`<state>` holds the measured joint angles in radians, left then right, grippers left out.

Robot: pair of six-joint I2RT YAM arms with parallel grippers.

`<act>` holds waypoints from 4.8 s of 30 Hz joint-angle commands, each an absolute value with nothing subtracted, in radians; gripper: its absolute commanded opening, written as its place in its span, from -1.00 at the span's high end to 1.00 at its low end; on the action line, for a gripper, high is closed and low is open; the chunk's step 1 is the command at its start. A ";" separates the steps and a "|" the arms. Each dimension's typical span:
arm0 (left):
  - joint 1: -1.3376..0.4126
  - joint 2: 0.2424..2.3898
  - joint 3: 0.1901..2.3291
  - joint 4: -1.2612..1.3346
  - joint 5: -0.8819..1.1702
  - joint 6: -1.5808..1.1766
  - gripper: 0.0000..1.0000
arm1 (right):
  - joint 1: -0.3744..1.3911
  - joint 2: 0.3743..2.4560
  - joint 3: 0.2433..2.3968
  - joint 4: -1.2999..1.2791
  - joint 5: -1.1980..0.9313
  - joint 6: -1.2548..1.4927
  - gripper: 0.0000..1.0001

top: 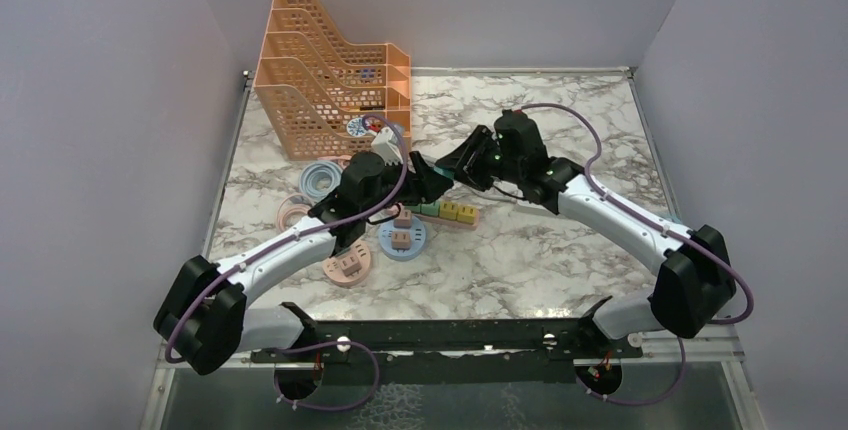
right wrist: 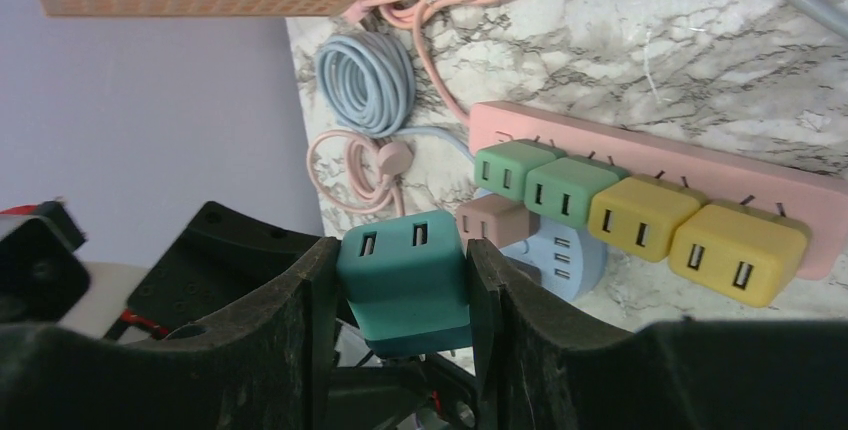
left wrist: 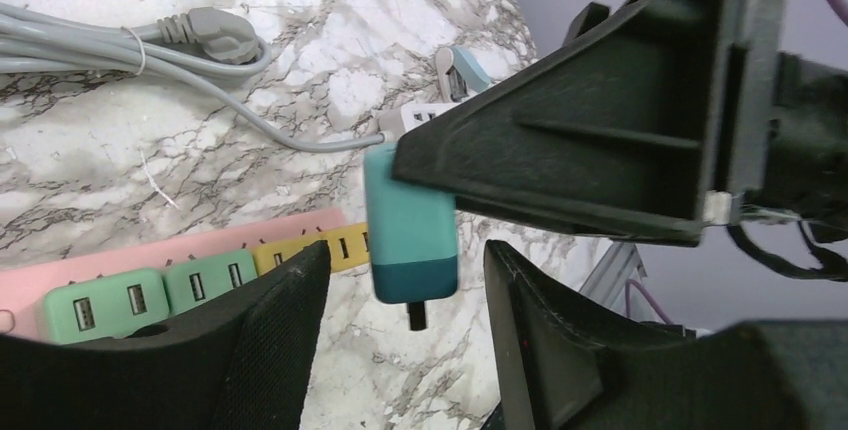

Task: Insert the plug

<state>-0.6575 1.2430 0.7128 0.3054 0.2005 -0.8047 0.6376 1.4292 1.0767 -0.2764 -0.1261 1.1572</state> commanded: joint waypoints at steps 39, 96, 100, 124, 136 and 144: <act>-0.692 1.095 0.688 0.292 0.704 0.143 0.81 | 0.617 1.259 1.106 -0.507 -0.552 0.800 0.00; -0.681 1.027 0.833 -0.179 -0.074 -0.364 -0.98 | 0.263 1.591 1.144 -0.696 0.107 0.300 0.42; -0.681 1.034 0.831 -0.174 -0.074 -0.362 -0.98 | 0.260 1.611 1.141 -0.701 0.083 0.290 0.42; -0.681 1.063 0.859 -0.175 -0.099 -0.322 -0.98 | 0.255 1.751 1.206 -0.772 0.101 0.286 0.44; -0.681 1.087 0.883 -0.230 -0.199 -0.467 -0.98 | 0.255 1.839 1.140 -0.721 0.105 0.313 0.62; -0.681 1.099 0.892 -0.298 -0.152 -0.490 -0.98 | 0.255 1.897 1.125 -0.712 0.102 0.327 0.79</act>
